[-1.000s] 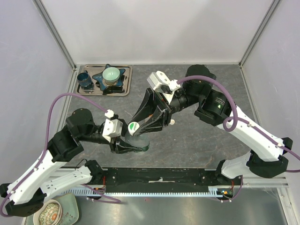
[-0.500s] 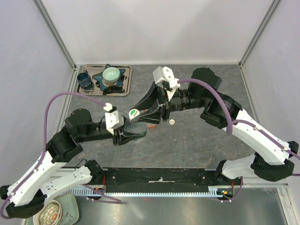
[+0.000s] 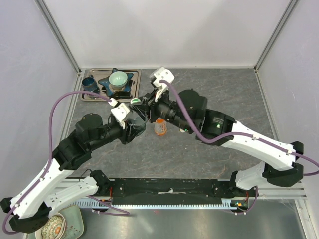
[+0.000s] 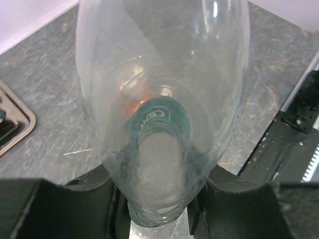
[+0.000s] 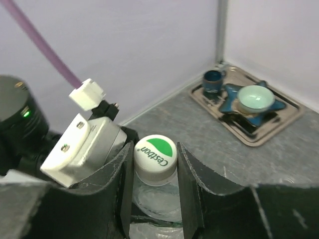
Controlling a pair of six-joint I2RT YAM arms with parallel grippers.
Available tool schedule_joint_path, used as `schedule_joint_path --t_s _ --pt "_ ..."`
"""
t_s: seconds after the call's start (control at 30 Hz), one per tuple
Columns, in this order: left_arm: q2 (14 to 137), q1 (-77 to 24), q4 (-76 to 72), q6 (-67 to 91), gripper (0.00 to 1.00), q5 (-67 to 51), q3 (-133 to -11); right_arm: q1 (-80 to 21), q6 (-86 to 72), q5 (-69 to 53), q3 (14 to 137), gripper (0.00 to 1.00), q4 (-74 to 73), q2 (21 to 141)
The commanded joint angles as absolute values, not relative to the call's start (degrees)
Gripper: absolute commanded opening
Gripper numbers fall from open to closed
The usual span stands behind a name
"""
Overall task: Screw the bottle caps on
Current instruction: Screw the bottle cap onto the plastic bottle.
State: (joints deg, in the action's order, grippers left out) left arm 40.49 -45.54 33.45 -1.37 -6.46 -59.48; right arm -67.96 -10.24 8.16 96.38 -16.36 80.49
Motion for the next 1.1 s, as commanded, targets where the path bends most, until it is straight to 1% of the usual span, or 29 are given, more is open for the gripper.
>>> schedule_joint_path --t_s 0.0,0.03,0.07,0.1,0.17,0.2,0.27,0.3,0.4,0.43,0.5,0.6,0.63,0.7,0.73,0.77,0.83,0.87,0.9,0.93,1.07 --pt "39.4 -45.4 20.1 -0.5 0.28 -1.8 -60.9 -74.3 -13.9 35.0 96.7 0.04 -27.1 87.5" --pt "39.4 -45.4 20.0 -0.6 0.29 -1.8 -60.7 -75.1 -13.9 36.9 97.3 0.11 -27.2 88.1" --pt "39.5 -45.2 20.0 -0.5 0.28 -1.7 -60.6 -75.8 -13.6 37.7 97.9 0.19 -27.2 89.3" --pt "39.4 -45.2 20.0 1.0 0.28 -1.9 -60.6 -76.7 -13.4 37.9 99.3 0.30 -27.4 89.6" --pt "39.4 -45.0 20.0 1.1 0.28 -3.2 -60.4 -77.3 -12.8 37.1 100.2 0.44 -27.2 89.3" --pt "39.3 -45.0 20.2 1.3 0.28 -3.7 -60.3 -77.3 -12.6 36.3 99.8 0.55 -26.5 88.4" --pt "39.1 -44.8 20.1 1.1 0.29 -6.7 -60.1 -77.3 -10.6 33.0 98.3 0.61 -23.1 84.3" --pt "38.9 -44.8 20.2 1.1 0.29 -7.8 -59.9 -77.3 -10.1 32.0 97.0 0.69 -22.2 82.8" --pt "38.6 -44.6 20.4 0.7 0.29 -12.1 -59.4 -77.3 -8.1 26.4 96.6 0.83 -21.3 76.7" --pt "38.5 -44.6 20.5 0.5 0.28 -14.5 -59.2 -77.3 -7.0 21.9 96.5 0.85 -21.9 73.8" --pt "38.4 -44.6 20.4 0.5 0.28 -16.0 -59.0 -76.8 -6.4 16.7 96.9 0.89 -22.9 71.4" --pt "38.8 -44.5 20.0 0.9 0.28 -19.2 -58.9 -75.0 -3.9 0.7 97.7 0.91 -26.2 68.2" --pt "38.9 -44.5 19.9 0.8 0.29 -23.1 -58.9 -74.4 -2.7 -3.6 97.8 0.91 -27.8 67.7" --pt "39.2 -44.5 19.7 0.9 0.29 -28.1 -59.0 -72.1 -0.9 -8.0 98.4 0.91 -28.8 67.0" --pt "39.5 -44.5 19.9 0.9 0.30 -34.6 -59.1 -70.8 -0.5 -10.3 98.6 0.91 -29.3 67.0" --pt "39.7 -44.5 20.4 0.6 0.30 -38.4 -59.1 -69.3 -0.4 -13.8 98.9 0.92 -29.2 67.1" --pt "40.3 -44.5 21.3 0.1 0.32 -48.1 -59.1 -65.2 -0.4 -23.1 100.3 0.91 -28.7 67.6" --pt "40.3 -44.5 21.4 -1.5 0.32 -50.3 -58.9 -64.0 -0.4 -26.1 100.8 0.91 -27.5 68.5" --pt "40.4 -44.4 22.1 -1.8 0.32 -52.2 -58.8 -62.3 -0.4 -29.2 101.4 0.91 -26.6 69.1" --pt "40.3 -44.5 22.3 -1.8 0.33 -53.8 -58.5 -61.6 -0.7 -36.0 101.5 0.91 -25.4 69.5" --pt "40.7 -44.5 24.0 -4.7 0.35 -54.9 -58.4 -60.6 -3.2 -46.5 102.0 0.90 -18.6 73.4"
